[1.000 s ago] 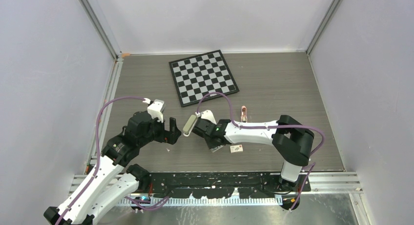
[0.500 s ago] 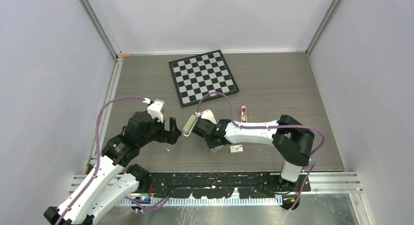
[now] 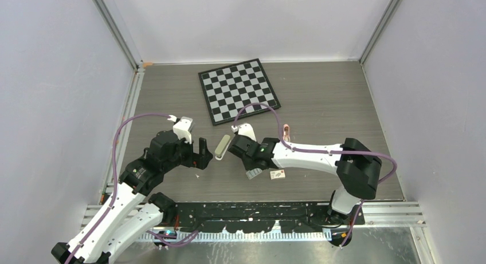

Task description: Load the staples into the stapler

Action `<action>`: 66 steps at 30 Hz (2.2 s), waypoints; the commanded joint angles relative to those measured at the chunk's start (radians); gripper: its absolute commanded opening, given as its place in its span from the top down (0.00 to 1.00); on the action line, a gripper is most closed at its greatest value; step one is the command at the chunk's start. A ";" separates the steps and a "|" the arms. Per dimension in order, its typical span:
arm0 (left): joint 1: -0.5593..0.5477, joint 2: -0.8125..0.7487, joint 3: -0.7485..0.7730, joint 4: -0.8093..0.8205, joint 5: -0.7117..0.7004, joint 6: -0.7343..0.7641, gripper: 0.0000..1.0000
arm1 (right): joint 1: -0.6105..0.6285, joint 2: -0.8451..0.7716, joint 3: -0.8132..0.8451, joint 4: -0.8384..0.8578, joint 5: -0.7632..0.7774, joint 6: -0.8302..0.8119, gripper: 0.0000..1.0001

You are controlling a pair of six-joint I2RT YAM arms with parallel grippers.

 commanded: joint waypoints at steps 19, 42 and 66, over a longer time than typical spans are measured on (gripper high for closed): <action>0.004 -0.014 -0.001 0.022 0.022 0.012 0.06 | -0.404 -0.320 -0.230 0.126 0.161 -0.169 0.77; 0.004 -0.011 -0.003 0.024 0.032 0.012 0.06 | -0.462 -0.302 -0.422 0.518 0.154 -0.198 0.76; 0.004 -0.012 -0.002 0.023 0.031 0.013 0.06 | -0.461 -0.279 -0.507 0.652 0.165 -0.249 0.76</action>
